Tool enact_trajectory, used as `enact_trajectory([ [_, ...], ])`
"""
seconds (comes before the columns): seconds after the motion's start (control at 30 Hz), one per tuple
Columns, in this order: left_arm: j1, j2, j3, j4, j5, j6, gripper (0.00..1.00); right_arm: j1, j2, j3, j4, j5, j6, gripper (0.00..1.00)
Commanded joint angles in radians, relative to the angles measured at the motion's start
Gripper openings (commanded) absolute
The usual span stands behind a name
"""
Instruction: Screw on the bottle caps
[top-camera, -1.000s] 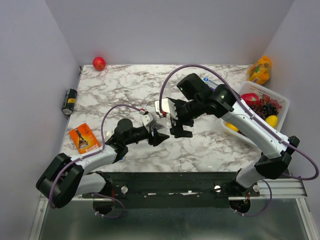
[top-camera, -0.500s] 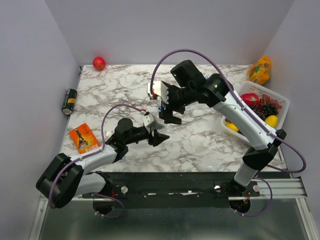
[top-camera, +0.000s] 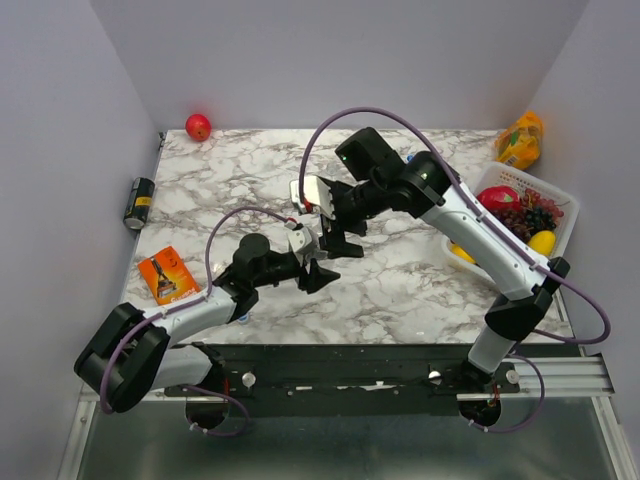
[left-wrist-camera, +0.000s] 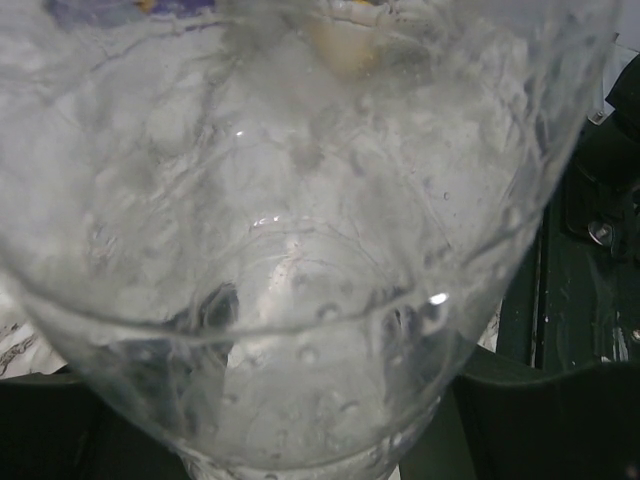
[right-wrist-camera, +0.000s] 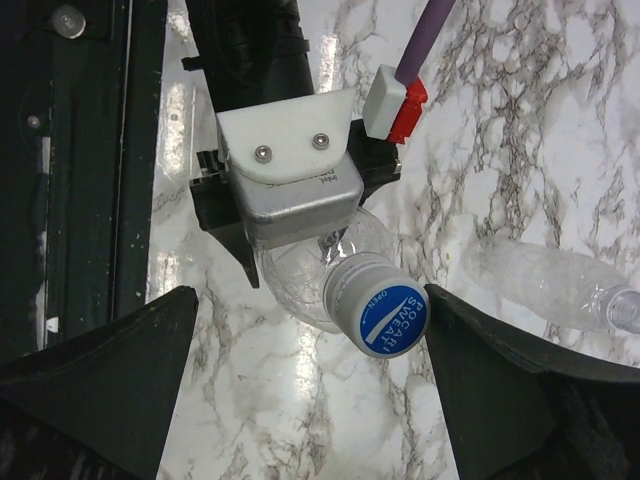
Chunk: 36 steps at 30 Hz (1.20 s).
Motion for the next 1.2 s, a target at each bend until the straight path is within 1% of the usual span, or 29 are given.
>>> enact_trajectory([
  [0.0,0.001,0.013,0.042,0.013,0.015,-0.011,0.00,0.013,-0.043,-0.038,-0.039,-0.012,-0.029,0.99],
  [0.17,0.030,0.012,0.043,0.050,-0.020,-0.082,0.00,0.011,-0.077,-0.092,-0.055,0.031,-0.018,1.00],
  [0.33,0.098,0.024,0.047,0.075,-0.050,-0.138,0.00,0.011,-0.129,-0.166,-0.071,0.040,-0.009,1.00],
  [0.4,0.115,0.029,0.051,0.075,-0.053,-0.135,0.00,0.011,-0.148,-0.169,-0.089,0.017,-0.008,1.00],
  [0.47,0.124,0.032,0.059,0.064,-0.045,-0.099,0.00,0.011,-0.163,-0.167,-0.100,-0.006,-0.003,0.99],
  [0.57,0.122,0.032,0.066,0.049,-0.002,-0.065,0.00,0.011,-0.175,-0.190,-0.028,0.049,0.057,0.99],
  [0.6,0.118,0.030,0.068,0.036,0.006,-0.059,0.00,0.005,-0.168,-0.187,0.016,0.099,0.065,0.99],
  [0.7,0.096,0.026,0.065,0.022,0.026,-0.036,0.00,-0.021,-0.116,-0.122,0.085,0.167,0.118,1.00],
  [0.77,0.082,0.015,0.059,0.013,0.029,-0.036,0.00,-0.033,-0.071,-0.059,0.087,0.180,0.155,1.00],
  [0.8,0.079,0.010,0.057,0.004,0.029,-0.036,0.00,-0.046,-0.053,0.004,0.081,0.187,0.166,1.00],
  [0.9,0.064,-0.002,0.054,-0.011,0.036,-0.028,0.00,-0.055,0.004,0.070,0.064,0.180,0.169,1.00],
  [0.97,0.059,-0.003,0.057,-0.020,0.047,-0.017,0.00,-0.053,0.012,0.077,0.073,0.157,0.160,1.00],
  [1.07,0.049,0.003,0.063,-0.036,0.059,0.000,0.00,-0.053,0.013,0.089,0.087,0.086,0.152,1.00],
  [1.17,0.044,0.010,0.076,-0.054,0.075,0.015,0.00,-0.050,0.023,0.104,0.061,-0.006,0.117,1.00],
])
